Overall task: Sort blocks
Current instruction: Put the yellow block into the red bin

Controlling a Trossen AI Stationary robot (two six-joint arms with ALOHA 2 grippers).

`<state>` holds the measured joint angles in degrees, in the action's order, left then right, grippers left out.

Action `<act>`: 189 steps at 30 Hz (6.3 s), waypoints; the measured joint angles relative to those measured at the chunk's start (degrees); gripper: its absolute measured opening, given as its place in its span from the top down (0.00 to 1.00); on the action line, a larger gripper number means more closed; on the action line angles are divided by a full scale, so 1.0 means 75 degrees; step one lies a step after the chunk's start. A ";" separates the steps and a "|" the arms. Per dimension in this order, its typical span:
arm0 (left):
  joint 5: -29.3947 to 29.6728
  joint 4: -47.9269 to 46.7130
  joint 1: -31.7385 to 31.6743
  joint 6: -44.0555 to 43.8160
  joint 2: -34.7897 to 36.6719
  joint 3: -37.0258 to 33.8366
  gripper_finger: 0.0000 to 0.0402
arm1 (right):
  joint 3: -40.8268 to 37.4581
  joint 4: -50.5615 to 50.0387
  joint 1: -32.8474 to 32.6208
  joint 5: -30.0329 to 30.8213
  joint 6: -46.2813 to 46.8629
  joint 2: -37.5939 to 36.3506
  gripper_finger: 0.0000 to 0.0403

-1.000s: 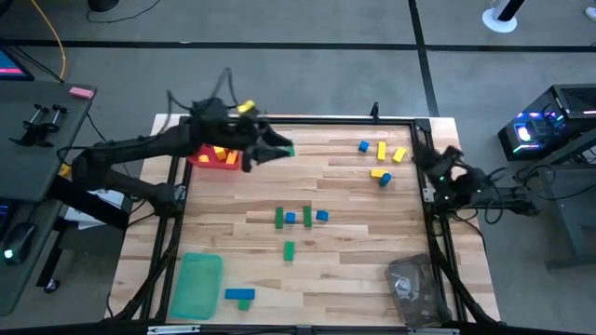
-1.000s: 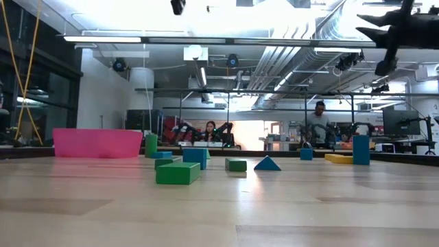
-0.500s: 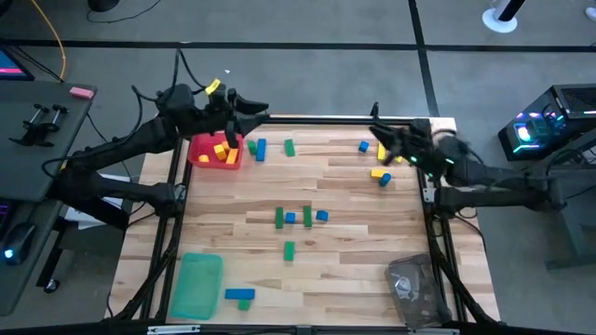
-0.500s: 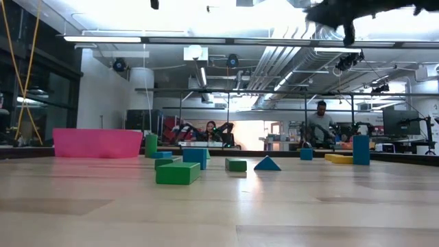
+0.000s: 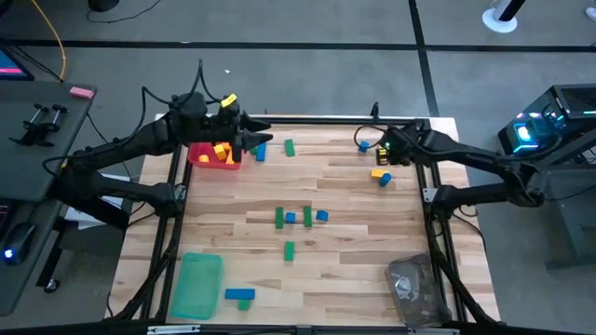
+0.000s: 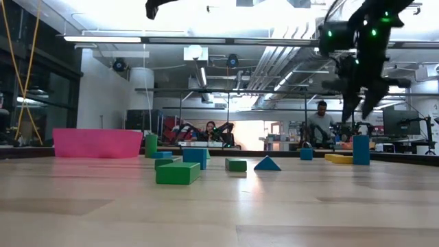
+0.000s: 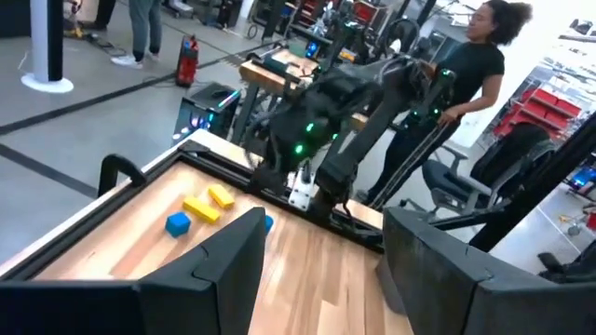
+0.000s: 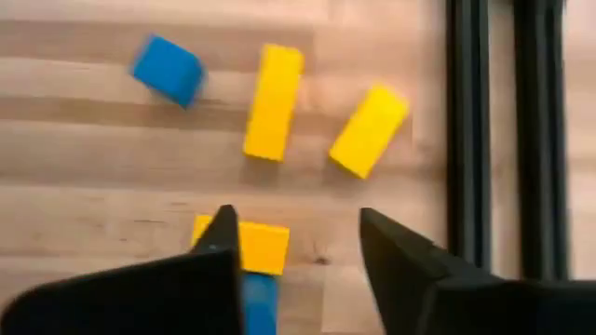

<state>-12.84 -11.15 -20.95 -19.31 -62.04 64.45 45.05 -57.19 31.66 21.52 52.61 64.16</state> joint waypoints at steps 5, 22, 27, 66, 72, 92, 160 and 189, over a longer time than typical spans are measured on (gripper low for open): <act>0.0003 0.0133 -0.0012 0.0134 0.0000 0.0000 0.49 | -0.0802 0.0397 0.0435 -0.0055 0.1368 -0.0003 0.55; 0.0621 0.1216 -0.0015 0.0609 0.0000 0.0000 0.49 | -0.1418 0.2628 0.1909 0.0253 0.2468 0.1589 0.64; 0.0621 0.1214 -0.0017 0.0616 0.0000 0.0000 0.49 | -0.1415 0.2688 0.2027 0.0092 0.2595 0.2214 0.65; 0.0790 0.1702 0.1230 0.7312 -0.3173 -0.0001 0.49 | -0.1404 0.7988 -0.1861 -0.5771 0.0406 -0.1807 1.00; 0.0790 0.1722 0.1946 0.9154 -0.3312 0.0000 0.49 | -0.1401 0.8307 -0.2738 -0.6150 0.0877 -0.0847 1.00; 0.0627 0.2267 0.2651 0.8243 -0.3579 0.0000 0.51 | 0.1513 0.6529 -0.3010 -0.6929 -0.1213 0.1473 1.00; 0.4664 -0.8694 0.1133 -0.1567 0.0125 0.0006 0.93 | 0.2379 0.5541 -0.0956 -0.6091 -0.2776 0.1900 0.50; 0.3544 -0.7875 -0.3363 0.1192 -0.1950 -0.0670 0.54 | 0.2379 0.5446 -0.1399 -0.5908 -0.2247 0.1496 0.50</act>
<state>13.74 -70.21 -46.17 -10.37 -76.66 59.42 62.89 -16.34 21.17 -22.79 35.76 75.38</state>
